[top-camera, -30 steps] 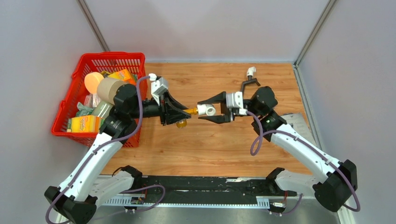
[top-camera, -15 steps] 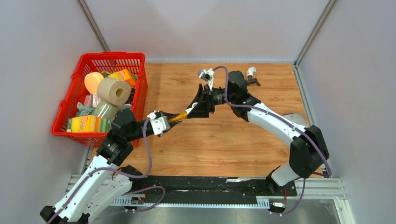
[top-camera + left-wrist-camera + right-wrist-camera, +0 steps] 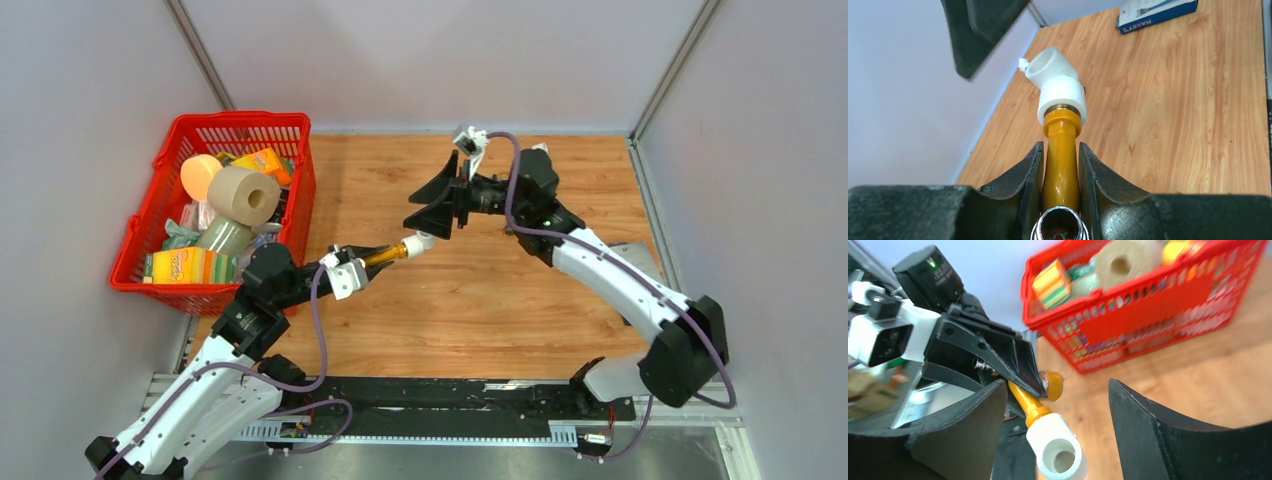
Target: Install the water faucets
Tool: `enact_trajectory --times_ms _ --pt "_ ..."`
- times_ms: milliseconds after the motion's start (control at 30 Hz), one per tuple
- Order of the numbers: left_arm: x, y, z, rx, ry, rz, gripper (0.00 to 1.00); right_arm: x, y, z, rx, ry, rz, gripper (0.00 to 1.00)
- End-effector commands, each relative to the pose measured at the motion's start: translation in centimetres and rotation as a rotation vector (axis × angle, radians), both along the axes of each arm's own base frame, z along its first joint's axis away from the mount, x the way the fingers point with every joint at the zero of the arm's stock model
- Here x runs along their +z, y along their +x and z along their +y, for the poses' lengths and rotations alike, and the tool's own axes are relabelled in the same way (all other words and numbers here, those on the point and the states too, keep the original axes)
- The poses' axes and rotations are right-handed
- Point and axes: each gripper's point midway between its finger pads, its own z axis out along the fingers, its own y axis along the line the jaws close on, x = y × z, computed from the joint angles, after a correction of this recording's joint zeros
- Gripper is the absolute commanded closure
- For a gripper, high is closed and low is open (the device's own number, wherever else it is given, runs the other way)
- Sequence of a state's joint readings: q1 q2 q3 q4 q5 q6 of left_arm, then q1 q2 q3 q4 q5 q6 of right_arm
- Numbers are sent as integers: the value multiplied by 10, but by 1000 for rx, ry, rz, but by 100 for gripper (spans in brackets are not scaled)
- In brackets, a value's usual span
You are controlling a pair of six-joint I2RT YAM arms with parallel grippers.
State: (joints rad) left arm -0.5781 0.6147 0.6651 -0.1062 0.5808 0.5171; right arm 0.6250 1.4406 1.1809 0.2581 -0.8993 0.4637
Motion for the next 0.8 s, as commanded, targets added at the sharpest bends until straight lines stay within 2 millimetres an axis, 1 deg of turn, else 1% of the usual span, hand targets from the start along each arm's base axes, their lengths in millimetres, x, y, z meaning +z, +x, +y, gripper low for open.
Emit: enact_trajectory --times_ms 0,67,100,133,267,367,433,567,600,667,767 --pt "34 -8 -9 -54 -119 -26 100 51 16 -32 -253 67 -352 19" --pt "38 -7 -11 -47 -147 26 100 58 12 -45 -301 67 -452 13" --pt "38 -4 -12 -33 -165 76 100 64 5 -52 -310 74 -508 9" --pt "40 -2 -12 -22 -179 96 100 65 0 -57 -314 73 -560 0" --pt "50 3 -22 -17 -247 298 100 67 -22 -74 -311 76 -707 0" --pt "61 5 -32 -27 -295 450 100 67 -29 -82 -330 82 -724 0" --pt "67 6 -34 -24 -322 499 100 67 -39 -85 -307 94 -739 0" --pt "69 13 -34 23 -373 581 100 70 -66 -86 -198 118 -810 0" --pt "68 17 -34 36 -380 602 100 69 -68 -86 -192 111 -831 0" --pt "62 18 -37 37 -387 664 100 63 -69 -88 -199 89 -862 0" --pt "58 18 -41 16 -416 741 100 43 -68 -87 -208 44 -923 4"
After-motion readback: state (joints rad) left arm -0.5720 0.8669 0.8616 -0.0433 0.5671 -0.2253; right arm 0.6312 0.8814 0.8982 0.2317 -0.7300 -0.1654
